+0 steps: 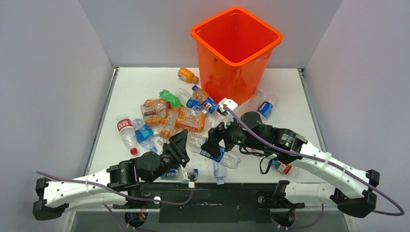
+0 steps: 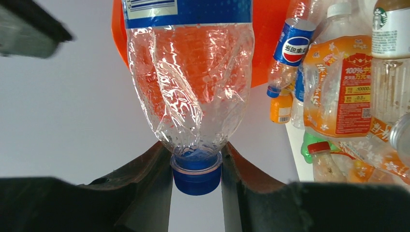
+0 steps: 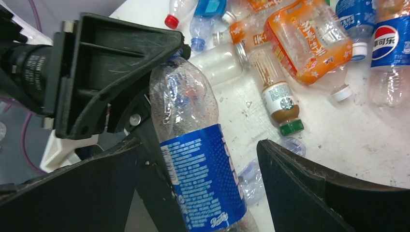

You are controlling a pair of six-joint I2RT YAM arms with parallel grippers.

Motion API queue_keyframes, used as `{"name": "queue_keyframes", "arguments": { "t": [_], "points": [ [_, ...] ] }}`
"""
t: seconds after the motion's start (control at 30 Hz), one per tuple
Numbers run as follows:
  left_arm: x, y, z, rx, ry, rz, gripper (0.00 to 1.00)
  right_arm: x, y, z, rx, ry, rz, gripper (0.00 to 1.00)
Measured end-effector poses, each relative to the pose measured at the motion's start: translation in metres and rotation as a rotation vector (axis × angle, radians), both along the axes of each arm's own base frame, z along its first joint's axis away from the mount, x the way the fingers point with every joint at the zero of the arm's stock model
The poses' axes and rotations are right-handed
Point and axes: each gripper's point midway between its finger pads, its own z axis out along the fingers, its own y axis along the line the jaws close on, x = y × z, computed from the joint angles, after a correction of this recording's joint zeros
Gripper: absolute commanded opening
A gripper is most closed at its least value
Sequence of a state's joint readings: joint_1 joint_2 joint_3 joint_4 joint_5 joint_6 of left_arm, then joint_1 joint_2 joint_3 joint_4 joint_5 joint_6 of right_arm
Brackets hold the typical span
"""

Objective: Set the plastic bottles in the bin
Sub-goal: Place the plastic bottle in the trash bin.

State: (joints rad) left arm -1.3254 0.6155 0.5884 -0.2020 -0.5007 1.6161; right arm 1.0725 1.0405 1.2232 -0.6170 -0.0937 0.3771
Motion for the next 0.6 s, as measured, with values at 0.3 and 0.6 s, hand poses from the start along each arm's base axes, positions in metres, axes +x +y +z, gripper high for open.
{"name": "queue_keyframes", "arguments": {
  "t": [0.3, 0.6],
  "points": [
    [-0.006, -0.003, 0.010, -0.004, -0.040, -0.036, 0.00, -0.001, 0.005, -0.029, -0.057, 0.089, 0.084, 0.90],
    [-0.010, -0.002, 0.023, 0.020, -0.055, -0.060, 0.00, -0.038, 0.013, -0.068, -0.080, 0.225, 0.284, 0.90]
  ]
}}
